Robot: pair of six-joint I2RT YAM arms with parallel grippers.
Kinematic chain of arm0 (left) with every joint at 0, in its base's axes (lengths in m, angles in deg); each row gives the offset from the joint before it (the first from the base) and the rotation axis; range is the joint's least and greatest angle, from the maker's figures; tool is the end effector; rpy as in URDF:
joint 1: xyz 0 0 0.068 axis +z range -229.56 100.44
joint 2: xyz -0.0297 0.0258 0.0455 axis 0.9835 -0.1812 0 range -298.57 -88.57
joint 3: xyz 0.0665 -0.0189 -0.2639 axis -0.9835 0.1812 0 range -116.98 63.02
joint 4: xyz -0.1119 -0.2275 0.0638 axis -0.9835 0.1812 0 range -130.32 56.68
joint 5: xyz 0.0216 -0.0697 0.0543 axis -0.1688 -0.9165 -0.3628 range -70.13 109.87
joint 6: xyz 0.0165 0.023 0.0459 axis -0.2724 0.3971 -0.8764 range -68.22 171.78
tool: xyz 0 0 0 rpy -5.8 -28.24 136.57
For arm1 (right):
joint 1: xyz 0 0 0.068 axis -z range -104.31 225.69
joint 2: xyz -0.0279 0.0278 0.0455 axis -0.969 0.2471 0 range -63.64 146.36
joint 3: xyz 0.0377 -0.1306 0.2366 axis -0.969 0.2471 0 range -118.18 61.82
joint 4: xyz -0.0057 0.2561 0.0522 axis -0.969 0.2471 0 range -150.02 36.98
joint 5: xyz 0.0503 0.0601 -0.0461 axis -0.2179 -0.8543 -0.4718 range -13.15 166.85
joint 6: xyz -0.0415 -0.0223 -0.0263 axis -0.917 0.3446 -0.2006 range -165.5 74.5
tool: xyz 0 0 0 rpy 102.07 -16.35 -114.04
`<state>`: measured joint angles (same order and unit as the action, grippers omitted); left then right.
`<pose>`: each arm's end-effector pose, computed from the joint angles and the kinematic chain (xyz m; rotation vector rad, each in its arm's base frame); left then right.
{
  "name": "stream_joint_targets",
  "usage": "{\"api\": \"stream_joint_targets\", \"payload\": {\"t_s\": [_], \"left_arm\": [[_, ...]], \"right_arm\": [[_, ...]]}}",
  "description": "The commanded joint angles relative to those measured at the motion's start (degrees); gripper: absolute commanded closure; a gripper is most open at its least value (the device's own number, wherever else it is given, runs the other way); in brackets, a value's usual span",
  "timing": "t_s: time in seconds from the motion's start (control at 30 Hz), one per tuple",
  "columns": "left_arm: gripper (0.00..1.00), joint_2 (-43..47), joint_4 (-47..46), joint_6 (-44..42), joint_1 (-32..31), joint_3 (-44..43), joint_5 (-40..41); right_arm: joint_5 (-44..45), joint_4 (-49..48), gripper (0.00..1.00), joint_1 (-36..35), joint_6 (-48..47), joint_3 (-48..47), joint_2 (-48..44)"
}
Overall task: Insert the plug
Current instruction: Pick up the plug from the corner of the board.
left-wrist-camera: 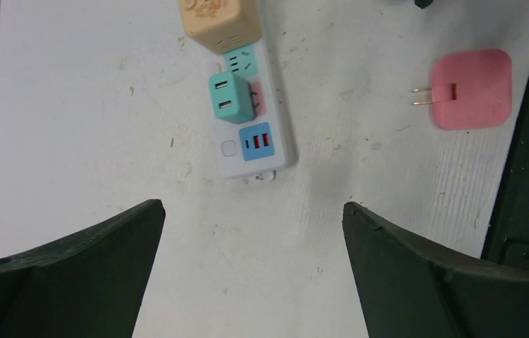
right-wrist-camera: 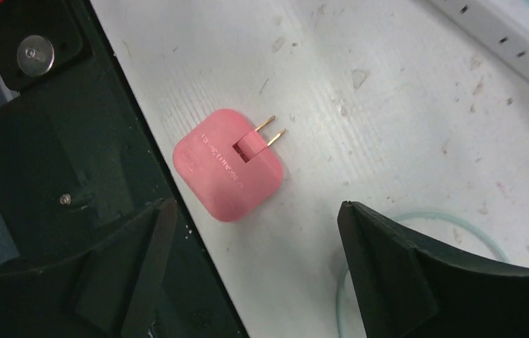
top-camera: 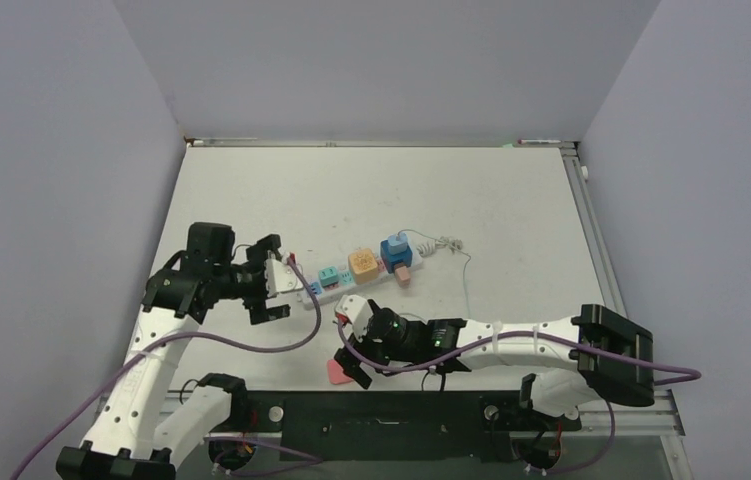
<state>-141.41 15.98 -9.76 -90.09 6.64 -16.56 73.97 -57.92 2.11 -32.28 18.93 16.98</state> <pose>0.1569 -0.0506 0.3171 1.5430 1.6920 -0.3457 0.0807 0.2803 0.2014 -1.2377 2.0713 0.8198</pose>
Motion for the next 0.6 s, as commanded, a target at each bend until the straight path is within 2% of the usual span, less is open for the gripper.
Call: {"api": "stream_joint_targets", "payload": {"t_s": [0.0, 0.07, 0.2, 0.33, 0.57], "left_arm": [[0.04, 5.3, -0.1, -10.0, -4.8, 4.8, 0.7], [0.04, 5.7, -2.8, -5.7, -5.1, 5.6, 1.5], [0.04, 4.5, -2.1, -1.4, -3.3, 3.7, -1.6], [0.04, 5.6, -6.0, 2.5, -1.6, 3.7, -1.4], [0.04, 4.9, -6.0, 5.4, -0.7, 0.1, -1.5]], "right_arm": [[0.0, -3.3, 0.1, -0.8, 7.5, 1.9, -1.6], [2.4, -2.6, 0.1, -3.3, 10.5, 0.0, 1.2], [8.2, -0.2, 0.1, -7.6, 13.0, -3.8, 6.7], [8.0, -4.4, 0.1, -8.0, 14.2, -2.8, 8.2], [9.8, -4.2, 0.1, -9.1, 15.5, -4.7, 13.5]]}}
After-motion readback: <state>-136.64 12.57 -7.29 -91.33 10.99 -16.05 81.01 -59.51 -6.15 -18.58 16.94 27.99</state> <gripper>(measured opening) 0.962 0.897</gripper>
